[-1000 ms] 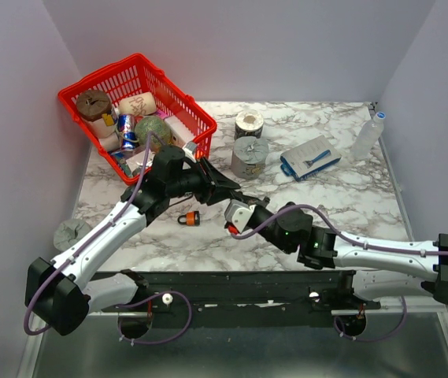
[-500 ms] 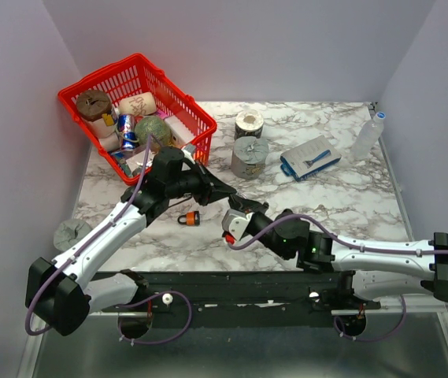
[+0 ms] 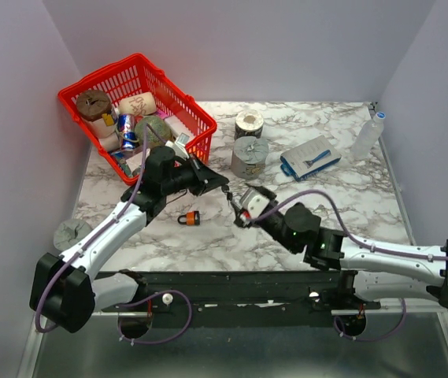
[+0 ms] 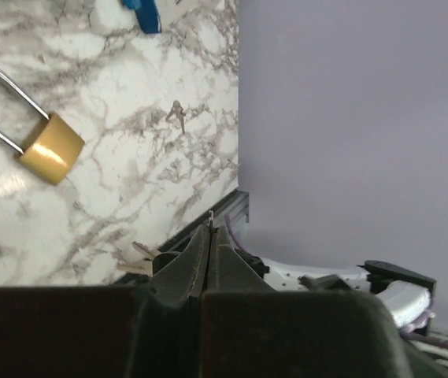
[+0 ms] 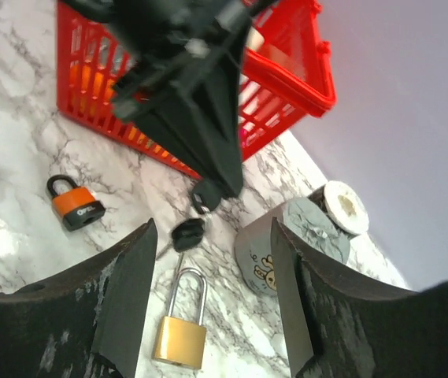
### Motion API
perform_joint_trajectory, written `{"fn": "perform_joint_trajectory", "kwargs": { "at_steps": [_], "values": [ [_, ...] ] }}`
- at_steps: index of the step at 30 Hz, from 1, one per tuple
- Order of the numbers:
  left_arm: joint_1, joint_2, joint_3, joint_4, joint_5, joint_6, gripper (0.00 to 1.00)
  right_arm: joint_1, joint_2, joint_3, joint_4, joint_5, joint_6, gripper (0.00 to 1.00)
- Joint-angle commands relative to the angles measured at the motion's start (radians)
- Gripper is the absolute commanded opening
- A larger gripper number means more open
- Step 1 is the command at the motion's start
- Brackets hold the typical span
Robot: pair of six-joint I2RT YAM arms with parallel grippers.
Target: Unlock with the key
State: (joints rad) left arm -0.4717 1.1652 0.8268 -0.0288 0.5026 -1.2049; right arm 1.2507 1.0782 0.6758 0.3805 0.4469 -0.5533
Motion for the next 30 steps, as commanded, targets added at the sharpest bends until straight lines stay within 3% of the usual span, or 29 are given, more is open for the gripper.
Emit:
{"fn": "perform_joint_trajectory", "kwargs": {
  "at_steps": [1,4,6,10,14,23,30],
  "values": [
    [0.019,-0.051,-0.037,0.211,0.005,0.255,0.00,-0.183,-0.072,0.031,-0.101,-0.205,0.375,0.69],
    [0.019,-0.123,-0.112,0.355,-0.013,0.422,0.00,-0.354,-0.089,0.037,-0.138,-0.495,0.596,0.69],
    [0.019,-0.162,-0.162,0.480,-0.003,0.485,0.00,-0.436,-0.083,0.053,-0.124,-0.609,0.720,0.69],
    [0.019,-0.235,-0.300,0.671,0.033,0.498,0.00,-0.493,-0.037,0.087,-0.060,-0.864,0.869,0.68],
    [0.019,-0.246,-0.278,0.659,0.062,0.513,0.00,-0.501,0.049,0.114,0.078,-1.089,0.977,0.63],
    [0.019,-0.274,-0.299,0.707,0.089,0.489,0.00,-0.501,0.152,0.116,0.184,-1.148,1.032,0.50],
    [0.019,-0.269,-0.299,0.722,0.103,0.475,0.00,-0.502,0.118,0.088,0.184,-1.053,1.020,0.47]
  ]
}}
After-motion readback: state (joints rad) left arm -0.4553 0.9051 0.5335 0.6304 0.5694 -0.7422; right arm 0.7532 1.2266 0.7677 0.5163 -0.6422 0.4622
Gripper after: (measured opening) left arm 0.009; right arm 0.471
